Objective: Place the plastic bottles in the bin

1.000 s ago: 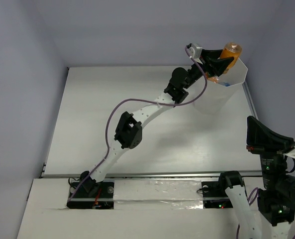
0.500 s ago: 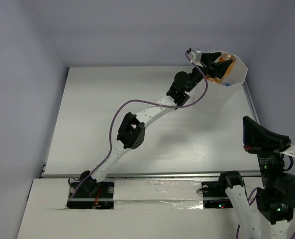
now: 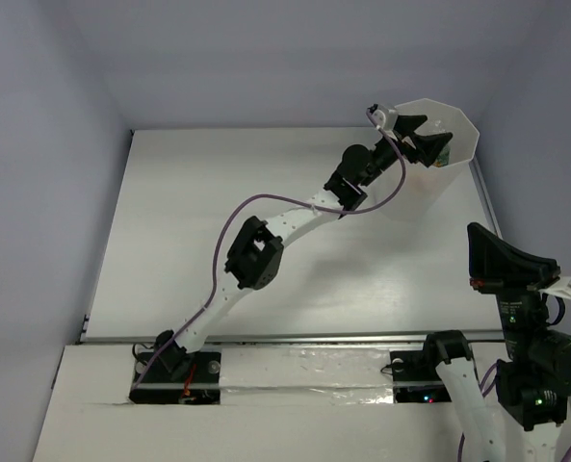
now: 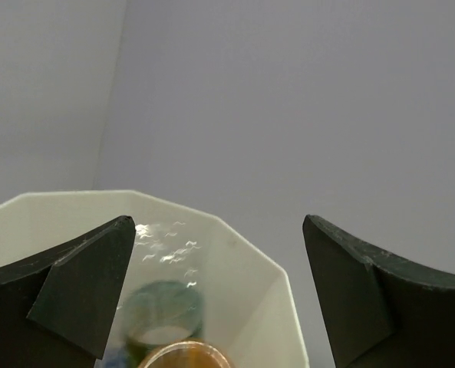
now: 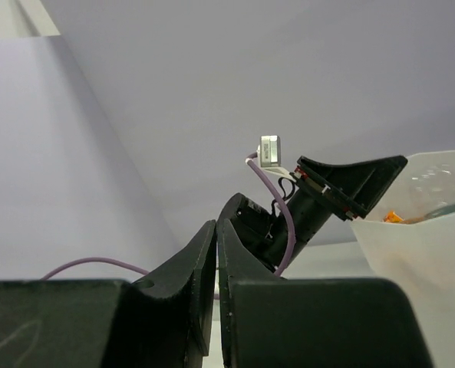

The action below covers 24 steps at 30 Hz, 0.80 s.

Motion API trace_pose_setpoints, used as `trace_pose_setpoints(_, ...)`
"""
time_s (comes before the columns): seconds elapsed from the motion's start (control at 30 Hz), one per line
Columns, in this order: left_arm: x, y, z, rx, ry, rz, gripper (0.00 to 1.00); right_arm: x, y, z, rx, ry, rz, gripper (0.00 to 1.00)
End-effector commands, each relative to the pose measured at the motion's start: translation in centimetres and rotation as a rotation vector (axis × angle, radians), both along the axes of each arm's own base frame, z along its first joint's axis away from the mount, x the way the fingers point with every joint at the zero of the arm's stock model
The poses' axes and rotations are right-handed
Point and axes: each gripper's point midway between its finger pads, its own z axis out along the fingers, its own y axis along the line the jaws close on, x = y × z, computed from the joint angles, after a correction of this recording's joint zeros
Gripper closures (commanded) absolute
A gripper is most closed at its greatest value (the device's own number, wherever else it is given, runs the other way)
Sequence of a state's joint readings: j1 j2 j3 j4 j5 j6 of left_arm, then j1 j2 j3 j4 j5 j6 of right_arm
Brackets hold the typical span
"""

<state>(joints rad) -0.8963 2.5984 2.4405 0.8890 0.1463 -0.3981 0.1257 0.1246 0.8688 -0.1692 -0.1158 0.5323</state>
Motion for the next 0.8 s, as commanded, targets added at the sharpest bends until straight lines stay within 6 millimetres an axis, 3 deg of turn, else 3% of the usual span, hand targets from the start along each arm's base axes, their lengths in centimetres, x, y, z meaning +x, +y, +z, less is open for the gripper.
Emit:
trace_pose_setpoints(0.0,-5.1,5.0,12.3,-0.116,-0.163,-0.012,0.1,0.4,-0.1,0.3,-0.005,0.006,-0.014,0.9)
trace_pose_setpoints(0.17,-8.3,9.2,14.0,-0.072,-0.167,0.006,0.06,-0.4,-2.1,0.9,0.003,-0.001,-0.122,0.9)
trace_pose_setpoints(0.2,-8.3,9.4,11.3,-0.015,-0.137,0.016,0.05,-0.9,-2.4,1.2,-0.003,-0.013,-0.139,0.9)
trace_pose_setpoints(0.23,-10.2,12.2,14.7,-0.057,-0.196,0.047,0.05,-1.0,-3.1,1.4,0.014,-0.017,-0.172,0.9)
trace_pose_setpoints(0.27,-10.4,13.5,15.1,-0.062,-0.196,0.086,0.04,-1.3,-3.1,1.8,0.016,-0.031,-0.175,0.9)
trace_pose_setpoints(0.3,-10.4,14.1,13.6,-0.03,-0.179,0.112,0.02,-1.3,-3.1,1.9,0.018,-0.034,-0.173,0.9)
trace_pose_setpoints(0.33,-11.6,16.3,16.0,-0.065,-0.209,0.141,0.01,-1.1,-3.0,1.9,0.015,-0.034,-0.167,0.89)
trace_pose_setpoints(0.5,-12.1,19.3,17.2,-0.019,-0.167,0.223,0.01,0.2,-1.6,1.7,-0.007,0.0,-0.104,0.87)
trace_pose_setpoints(0.6,-12.4,20.1,14.6,0.065,-0.039,0.206,0.01,1.0,-0.7,0.8,-0.022,0.037,-0.058,0.83)
trace_pose_setpoints(0.63,-11.8,20.4,12.2,0.125,0.042,0.229,0.01,1.6,-0.5,0.2,-0.026,0.057,-0.048,0.79)
trace_pose_setpoints(0.67,-11.9,21.2,11.2,0.137,0.087,0.244,0.01,1.9,-0.1,-0.1,-0.032,0.066,-0.031,0.77)
trace_pose_setpoints(0.7,-11.9,21.2,6.9,0.185,0.18,0.23,0.01,2.2,0.1,-0.4,-0.032,0.077,-0.017,0.75)
trace_pose_setpoints(0.73,-13.2,23.0,7.1,0.159,0.202,0.225,0.01,2.5,0.4,-0.7,-0.036,0.09,-0.006,0.69)
trace_pose_setpoints(0.77,-14.1,23.8,6.1,0.15,0.238,0.228,0.01,2.9,0.9,-1.1,-0.047,0.096,0.02,0.64)
